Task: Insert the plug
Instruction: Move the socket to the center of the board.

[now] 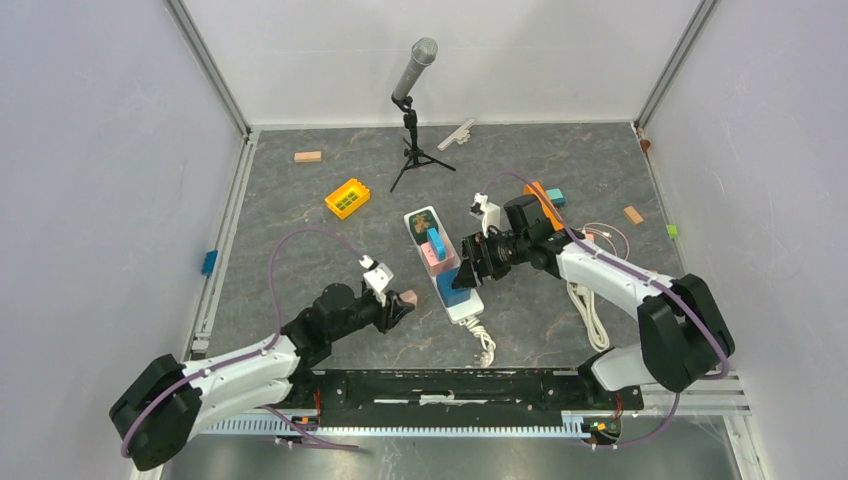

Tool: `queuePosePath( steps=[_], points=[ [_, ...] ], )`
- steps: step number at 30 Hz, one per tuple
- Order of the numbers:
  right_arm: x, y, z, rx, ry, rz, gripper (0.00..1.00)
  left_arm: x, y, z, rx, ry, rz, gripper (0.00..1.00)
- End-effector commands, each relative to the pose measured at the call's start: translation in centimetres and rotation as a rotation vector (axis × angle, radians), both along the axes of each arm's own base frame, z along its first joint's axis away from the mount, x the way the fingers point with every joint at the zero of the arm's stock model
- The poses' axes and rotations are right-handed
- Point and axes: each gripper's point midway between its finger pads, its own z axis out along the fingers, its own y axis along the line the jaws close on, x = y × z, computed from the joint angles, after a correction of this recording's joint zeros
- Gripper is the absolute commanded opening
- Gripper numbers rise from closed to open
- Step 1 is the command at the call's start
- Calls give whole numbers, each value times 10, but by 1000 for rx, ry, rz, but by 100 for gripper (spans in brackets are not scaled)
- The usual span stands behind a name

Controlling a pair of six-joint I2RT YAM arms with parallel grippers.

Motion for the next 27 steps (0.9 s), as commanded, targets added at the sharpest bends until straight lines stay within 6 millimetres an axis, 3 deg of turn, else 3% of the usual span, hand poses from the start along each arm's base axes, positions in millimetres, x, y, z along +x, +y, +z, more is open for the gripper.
queuePosePath(
  steps=[1, 8, 20, 27],
  points=[
    [9, 0, 2, -12, -26, 6, 89, -3, -13, 28, -74, -265, -144, 2],
    [7, 3, -5, -1, -11, 20, 82, -7, -21, 19, -82, -332, -211, 2],
    [2, 5, -13, 8, 27, 35, 55, 6, -51, 26, -180, -381, -258, 2],
    [-2, 1, -20, -8, 37, 36, 44, 15, -37, 26, -171, -407, -160, 2]
  ],
)
